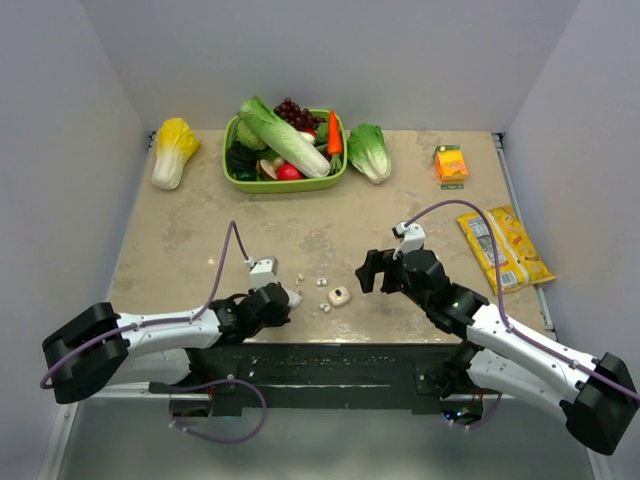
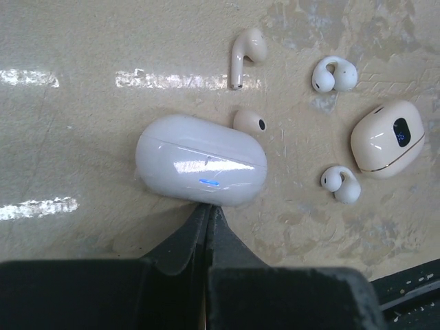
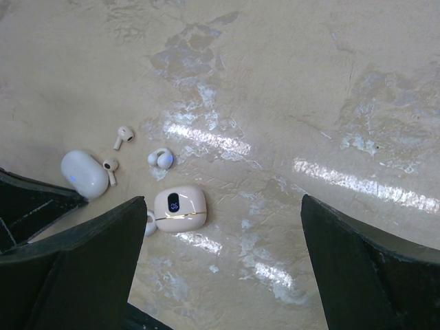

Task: Insert the wireless bluetooth earbuds into the charging case
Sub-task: Move the charging case to the center of the board.

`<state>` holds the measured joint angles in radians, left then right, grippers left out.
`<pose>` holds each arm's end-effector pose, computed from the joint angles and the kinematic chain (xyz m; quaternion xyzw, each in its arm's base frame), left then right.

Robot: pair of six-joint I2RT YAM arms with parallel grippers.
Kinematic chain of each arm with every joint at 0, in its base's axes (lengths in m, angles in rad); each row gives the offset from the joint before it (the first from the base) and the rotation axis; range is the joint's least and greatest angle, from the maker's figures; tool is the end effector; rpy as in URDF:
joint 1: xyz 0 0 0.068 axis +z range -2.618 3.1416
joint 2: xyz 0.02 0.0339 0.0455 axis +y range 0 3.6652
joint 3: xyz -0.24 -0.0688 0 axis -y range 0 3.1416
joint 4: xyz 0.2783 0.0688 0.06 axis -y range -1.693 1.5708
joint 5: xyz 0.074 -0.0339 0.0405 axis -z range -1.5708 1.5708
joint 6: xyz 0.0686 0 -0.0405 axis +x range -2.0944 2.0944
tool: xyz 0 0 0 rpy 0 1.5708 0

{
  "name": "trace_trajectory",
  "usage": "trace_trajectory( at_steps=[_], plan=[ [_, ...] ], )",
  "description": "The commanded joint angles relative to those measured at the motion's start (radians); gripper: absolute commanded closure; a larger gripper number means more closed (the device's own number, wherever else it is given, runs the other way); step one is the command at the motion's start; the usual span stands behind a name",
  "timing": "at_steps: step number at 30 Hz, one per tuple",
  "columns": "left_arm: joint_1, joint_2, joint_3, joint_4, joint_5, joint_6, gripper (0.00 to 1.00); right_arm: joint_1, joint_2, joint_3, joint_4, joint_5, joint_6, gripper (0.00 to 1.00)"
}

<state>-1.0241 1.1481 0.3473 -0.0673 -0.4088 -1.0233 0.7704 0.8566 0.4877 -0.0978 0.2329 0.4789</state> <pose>0.1516 -0.1967 0.0698 -0.0695 0.9194 -0.1887 0.3381 0.2046 0.1765 0.1871 -0.0625 0.8456 0.2244 0.4804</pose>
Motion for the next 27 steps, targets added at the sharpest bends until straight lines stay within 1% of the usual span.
trace_trajectory(
  at_steps=[1,8,12,18,22,27],
  plan=[
    [-0.008,0.041,-0.008,-0.019,0.015,-0.015,1.00,0.001,-0.017,0.015,0.004,-0.001,0.007,0.04],
    [-0.008,0.065,0.009,-0.034,-0.018,-0.014,1.00,0.003,-0.021,0.012,-0.005,-0.001,0.009,0.04],
    [-0.007,0.064,0.016,-0.072,-0.048,-0.014,1.00,0.001,-0.021,0.011,-0.005,0.000,0.007,0.04],
    [0.010,0.075,0.018,-0.100,-0.064,-0.009,1.00,0.001,-0.021,0.011,-0.006,-0.001,0.010,0.04],
    [0.018,0.088,0.016,-0.089,-0.064,0.002,1.00,0.003,-0.019,0.009,-0.005,0.002,0.012,0.04],
    [0.068,0.101,0.027,-0.082,-0.058,0.043,1.00,0.003,-0.013,0.011,-0.006,0.002,0.012,0.04]
  ],
)
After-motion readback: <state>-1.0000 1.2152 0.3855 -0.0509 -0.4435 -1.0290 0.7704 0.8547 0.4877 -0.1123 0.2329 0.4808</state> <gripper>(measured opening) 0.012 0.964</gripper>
